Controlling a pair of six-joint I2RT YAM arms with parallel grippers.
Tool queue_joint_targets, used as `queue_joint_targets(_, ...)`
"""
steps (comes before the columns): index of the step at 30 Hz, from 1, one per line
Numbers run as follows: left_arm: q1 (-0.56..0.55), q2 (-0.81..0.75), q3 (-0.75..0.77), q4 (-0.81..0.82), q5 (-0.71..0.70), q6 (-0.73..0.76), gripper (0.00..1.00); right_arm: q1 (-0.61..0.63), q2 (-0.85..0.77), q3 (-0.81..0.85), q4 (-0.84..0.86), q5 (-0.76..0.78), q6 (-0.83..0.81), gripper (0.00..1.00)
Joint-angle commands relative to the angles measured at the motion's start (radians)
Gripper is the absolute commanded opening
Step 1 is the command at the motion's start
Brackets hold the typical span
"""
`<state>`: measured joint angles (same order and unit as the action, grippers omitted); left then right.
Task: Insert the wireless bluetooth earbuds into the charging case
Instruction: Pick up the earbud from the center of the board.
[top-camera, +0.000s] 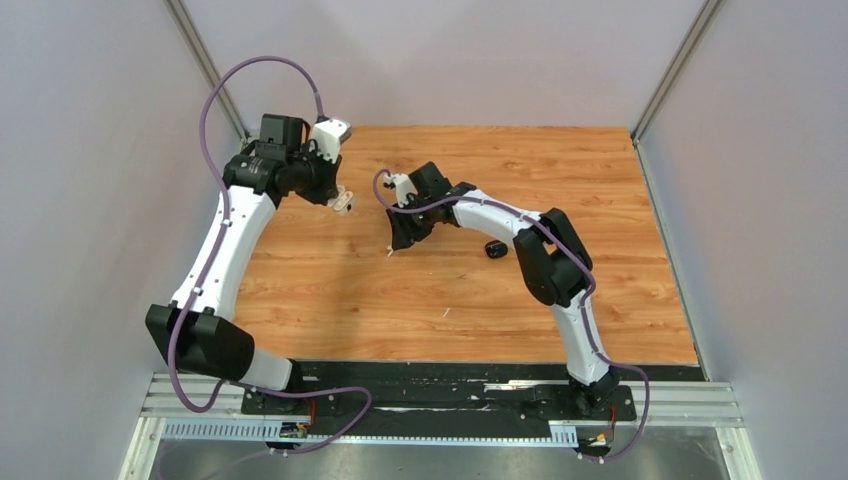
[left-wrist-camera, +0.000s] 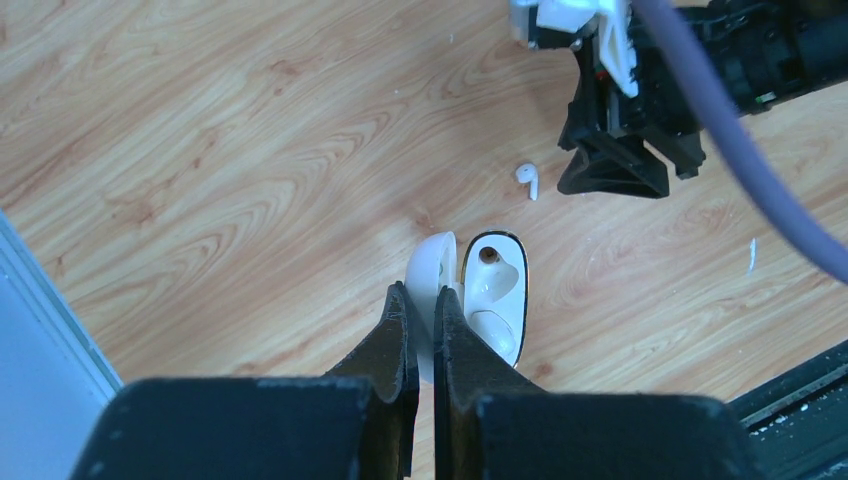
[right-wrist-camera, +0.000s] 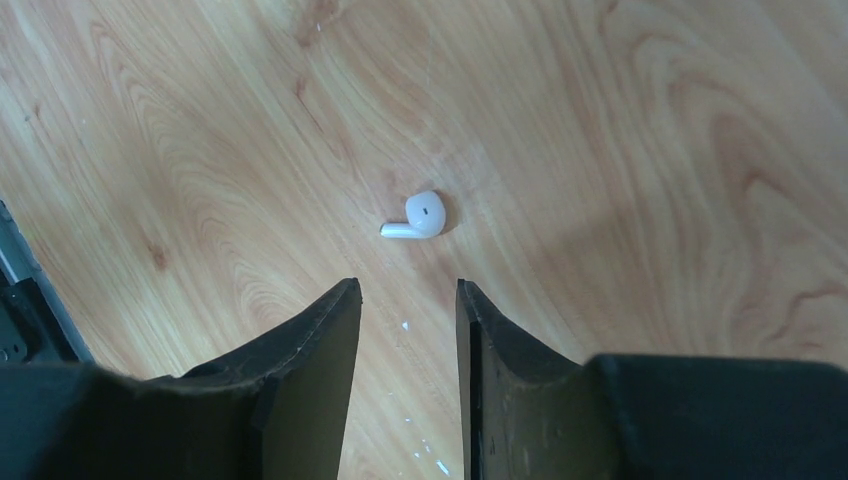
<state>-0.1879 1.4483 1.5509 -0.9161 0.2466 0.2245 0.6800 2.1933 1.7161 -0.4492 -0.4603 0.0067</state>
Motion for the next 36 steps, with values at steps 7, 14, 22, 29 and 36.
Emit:
queue_joint_targets(7,0.023,-0.062,-0.027,0.004,0.033,-0.027,0.00,0.035,0.054,0.057,-0.019,0.082,0.080,0.39)
queue_joint_targets(14,0.029,-0.084,-0.051,0.004,0.043,-0.032,0.00,0.041,0.103,0.104,0.002,0.121,0.085,0.39)
queue_joint_targets(22,0.036,-0.108,-0.078,-0.001,0.045,-0.031,0.00,0.050,0.147,0.142,0.005,0.136,0.086,0.38)
queue_joint_targets(29,0.040,-0.117,-0.087,-0.001,0.053,-0.033,0.00,0.078,0.141,0.123,0.002,0.189,0.029,0.34)
queue_joint_targets(36,0.042,-0.115,-0.090,0.004,0.060,-0.036,0.00,0.093,0.142,0.098,0.000,0.239,-0.002,0.32)
